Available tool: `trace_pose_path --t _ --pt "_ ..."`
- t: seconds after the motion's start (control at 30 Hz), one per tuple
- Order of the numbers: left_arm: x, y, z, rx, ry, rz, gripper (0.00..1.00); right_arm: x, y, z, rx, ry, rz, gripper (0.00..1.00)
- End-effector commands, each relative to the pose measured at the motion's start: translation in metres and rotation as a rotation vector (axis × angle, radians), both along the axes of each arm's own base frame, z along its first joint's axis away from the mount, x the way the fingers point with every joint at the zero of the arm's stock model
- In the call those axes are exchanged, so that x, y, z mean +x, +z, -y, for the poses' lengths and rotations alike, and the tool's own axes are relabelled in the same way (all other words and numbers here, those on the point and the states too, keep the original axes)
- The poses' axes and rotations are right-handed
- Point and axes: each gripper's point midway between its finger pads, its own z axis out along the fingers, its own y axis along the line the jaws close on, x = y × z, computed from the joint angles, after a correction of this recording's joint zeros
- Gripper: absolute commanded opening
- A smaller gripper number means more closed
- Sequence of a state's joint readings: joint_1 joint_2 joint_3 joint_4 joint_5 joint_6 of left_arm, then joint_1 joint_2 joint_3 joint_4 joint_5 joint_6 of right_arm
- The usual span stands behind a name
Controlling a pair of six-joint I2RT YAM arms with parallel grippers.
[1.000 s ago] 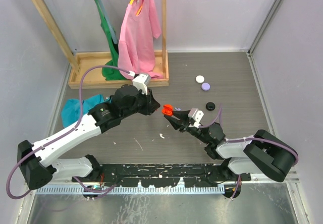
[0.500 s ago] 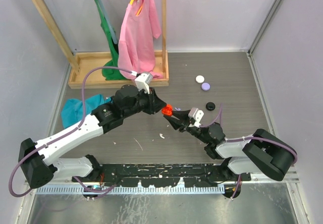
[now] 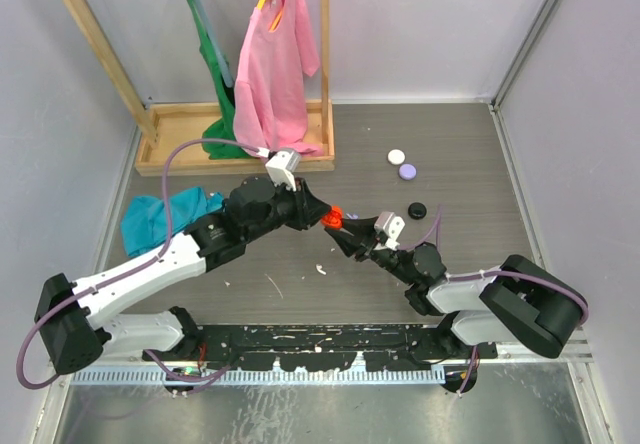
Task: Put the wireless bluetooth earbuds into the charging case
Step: Place the earbud in the charging case.
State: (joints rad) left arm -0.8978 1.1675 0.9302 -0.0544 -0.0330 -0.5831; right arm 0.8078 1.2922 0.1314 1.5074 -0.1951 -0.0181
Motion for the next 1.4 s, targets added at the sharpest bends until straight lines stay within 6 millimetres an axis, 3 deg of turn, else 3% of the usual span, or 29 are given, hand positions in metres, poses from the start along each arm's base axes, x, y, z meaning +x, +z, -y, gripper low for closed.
trace_pose_path --t 0.0,0.73,1.13,1.37 --pt "-0.001 0.008 -0.002 -0.041 0.045 0.031 0.15 -0.003 0.050 0.009 0.156 -0.017 0.113 0.04" --pt "-0.005 0.001 -0.009 -0.112 0.184 0.028 0.16 0.003 0.053 0.019 0.191 -0.074 0.093 0.04" --pt "-0.003 -0.010 -0.003 -0.007 0.173 -0.008 0.17 0.001 0.053 0.016 0.182 -0.057 0.102 0.04" --pt "-0.005 -0.016 0.001 0.022 0.158 -0.040 0.29 0.001 0.049 0.015 0.170 -0.054 0.099 0.04"
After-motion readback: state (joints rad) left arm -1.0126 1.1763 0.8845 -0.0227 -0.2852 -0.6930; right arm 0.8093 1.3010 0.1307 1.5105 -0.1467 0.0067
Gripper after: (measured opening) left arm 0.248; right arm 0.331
